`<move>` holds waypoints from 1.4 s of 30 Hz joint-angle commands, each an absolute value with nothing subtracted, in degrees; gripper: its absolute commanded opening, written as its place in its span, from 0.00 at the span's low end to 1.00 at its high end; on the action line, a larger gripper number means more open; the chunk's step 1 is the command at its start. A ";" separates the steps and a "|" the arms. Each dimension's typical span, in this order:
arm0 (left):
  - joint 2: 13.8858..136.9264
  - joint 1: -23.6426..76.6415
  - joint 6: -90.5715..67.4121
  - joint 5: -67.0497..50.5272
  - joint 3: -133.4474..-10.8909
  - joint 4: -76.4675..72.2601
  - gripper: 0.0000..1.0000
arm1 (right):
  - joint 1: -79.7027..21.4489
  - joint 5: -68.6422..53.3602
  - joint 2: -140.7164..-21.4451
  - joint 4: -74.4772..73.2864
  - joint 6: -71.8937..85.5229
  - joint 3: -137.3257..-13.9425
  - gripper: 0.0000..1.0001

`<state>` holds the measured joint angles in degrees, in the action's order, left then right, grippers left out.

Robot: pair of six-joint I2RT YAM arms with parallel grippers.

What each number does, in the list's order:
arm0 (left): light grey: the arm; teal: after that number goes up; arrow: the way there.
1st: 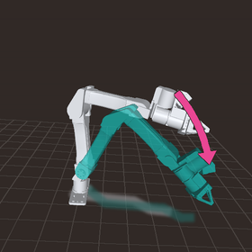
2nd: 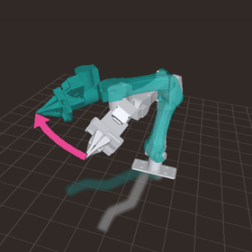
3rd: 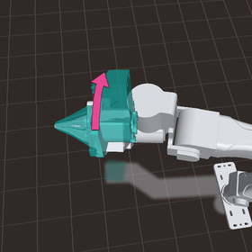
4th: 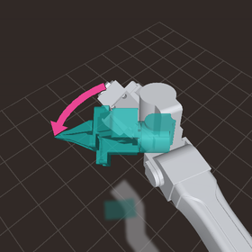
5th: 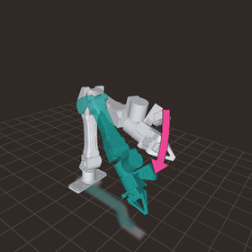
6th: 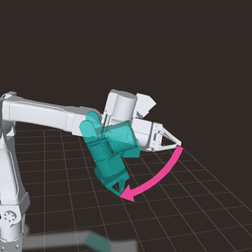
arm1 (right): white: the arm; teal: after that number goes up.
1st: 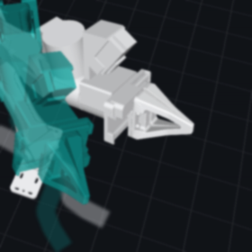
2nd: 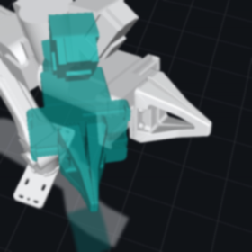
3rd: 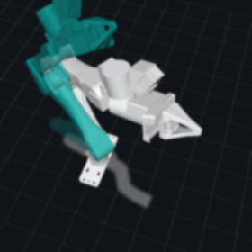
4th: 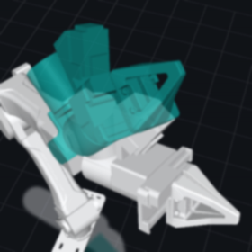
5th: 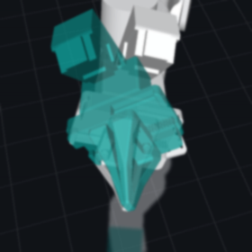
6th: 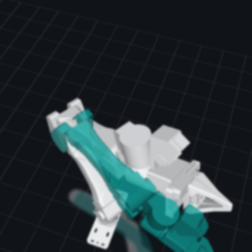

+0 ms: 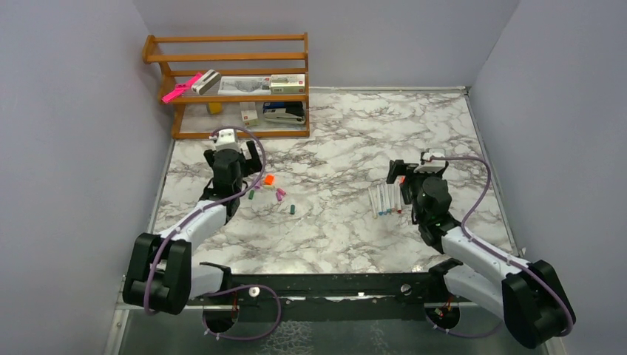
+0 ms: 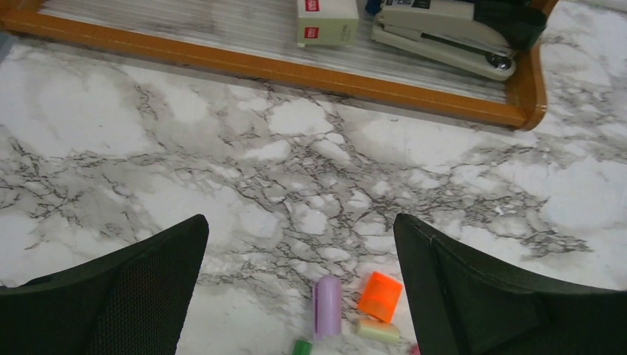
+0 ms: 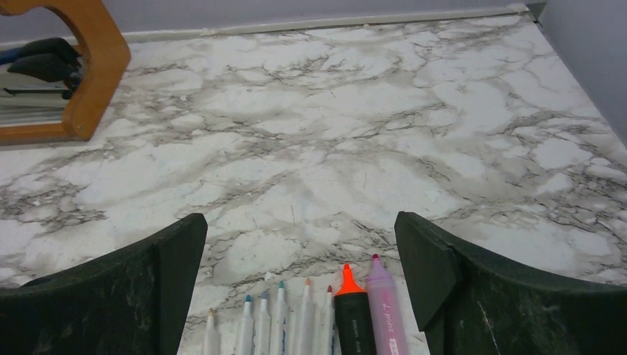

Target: Open the pen caps

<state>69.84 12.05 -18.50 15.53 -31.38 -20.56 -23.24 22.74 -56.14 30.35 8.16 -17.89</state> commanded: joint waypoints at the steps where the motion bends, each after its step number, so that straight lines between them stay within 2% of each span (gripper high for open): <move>1: 73.94 11.78 -11.21 21.28 -27.70 -31.27 0.99 | -22.79 29.83 -59.52 42.95 3.81 -13.76 0.99; 9: 85.66 11.57 -7.22 21.35 -25.99 -41.02 0.99 | -21.30 31.62 -69.82 58.17 2.82 -9.20 1.00; 14: 87.63 11.13 -6.32 18.99 -26.34 -42.23 0.99 | -19.87 30.05 -76.09 65.25 3.67 -8.39 1.00; 21: 86.93 10.07 -7.38 27.86 -25.72 -43.31 0.99 | -19.19 30.02 -80.75 66.32 1.24 -11.64 1.00; 28: 90.39 4.08 -4.46 13.31 -27.25 -47.14 0.99 | -15.60 28.69 -82.35 72.54 0.96 -9.98 1.00; 31: 91.76 2.10 -5.85 11.34 -28.03 -46.76 0.99 | -11.91 24.96 -86.86 79.25 2.85 -9.05 1.00; 35: 91.47 1.77 -5.89 9.86 -27.14 -47.13 0.99 | -11.02 22.74 -85.41 74.31 4.21 -10.04 1.00; 39: 92.24 1.56 -5.47 8.35 -27.14 -48.04 0.99 | -10.98 8.93 -88.98 78.12 -2.18 -9.49 1.00; 42: 92.05 1.64 -5.12 6.67 -26.65 -48.83 0.99 | -11.07 9.96 -95.57 93.32 -3.36 -6.56 1.00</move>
